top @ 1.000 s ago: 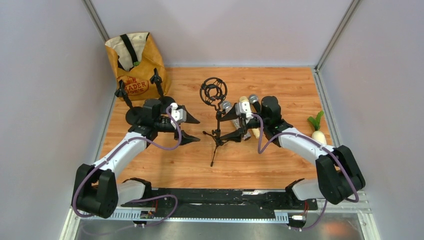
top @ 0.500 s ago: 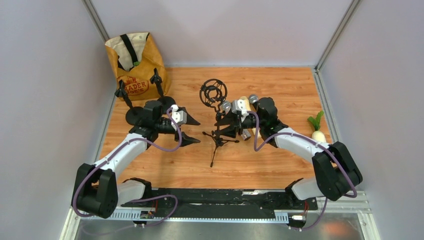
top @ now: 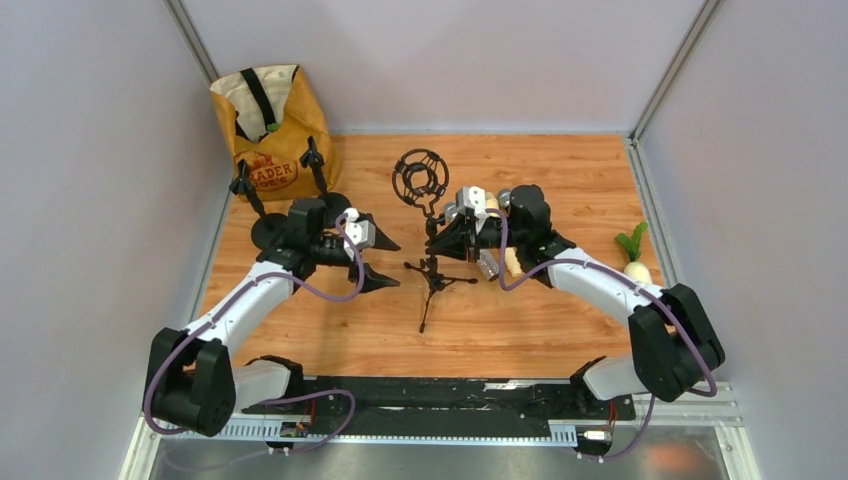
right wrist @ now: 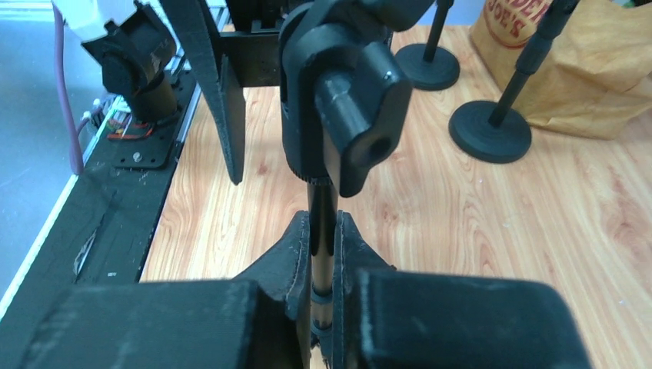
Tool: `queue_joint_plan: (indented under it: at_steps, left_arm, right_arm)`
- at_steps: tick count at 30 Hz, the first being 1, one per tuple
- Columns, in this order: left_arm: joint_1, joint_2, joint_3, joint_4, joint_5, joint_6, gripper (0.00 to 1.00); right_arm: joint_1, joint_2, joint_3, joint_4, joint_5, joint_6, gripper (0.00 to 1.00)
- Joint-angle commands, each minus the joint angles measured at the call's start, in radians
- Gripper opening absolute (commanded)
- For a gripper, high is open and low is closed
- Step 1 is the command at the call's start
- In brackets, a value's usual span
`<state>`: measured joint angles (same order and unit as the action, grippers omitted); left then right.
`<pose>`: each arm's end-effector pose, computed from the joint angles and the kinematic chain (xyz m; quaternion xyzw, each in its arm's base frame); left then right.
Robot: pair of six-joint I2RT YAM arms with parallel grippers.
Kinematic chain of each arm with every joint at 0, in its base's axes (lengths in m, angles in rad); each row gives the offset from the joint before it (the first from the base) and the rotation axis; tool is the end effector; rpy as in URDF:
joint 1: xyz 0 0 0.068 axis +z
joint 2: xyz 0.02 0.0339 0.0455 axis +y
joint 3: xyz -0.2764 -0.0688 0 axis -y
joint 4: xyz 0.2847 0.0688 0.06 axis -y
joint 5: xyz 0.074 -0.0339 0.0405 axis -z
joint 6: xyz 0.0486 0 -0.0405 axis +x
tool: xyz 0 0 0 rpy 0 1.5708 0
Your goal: Remove the microphone from the stand
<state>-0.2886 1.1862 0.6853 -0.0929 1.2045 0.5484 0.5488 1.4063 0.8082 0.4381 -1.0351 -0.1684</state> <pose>0.2465 -0.1205 0.2345 0.5386 0.5568 -0.4459 0.4483 0.2694 0.2137 0.2597 -0.5326 0.5070 0.4764 0.4821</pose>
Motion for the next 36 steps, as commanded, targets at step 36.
queue_joint_plan:
  at_steps: [36]
  left_arm:
    - [-0.098,-0.057,0.048,0.179,0.076,-0.139,0.85]
  right_arm:
    - [0.059,-0.144,0.109,0.036,0.083,0.162,0.00]
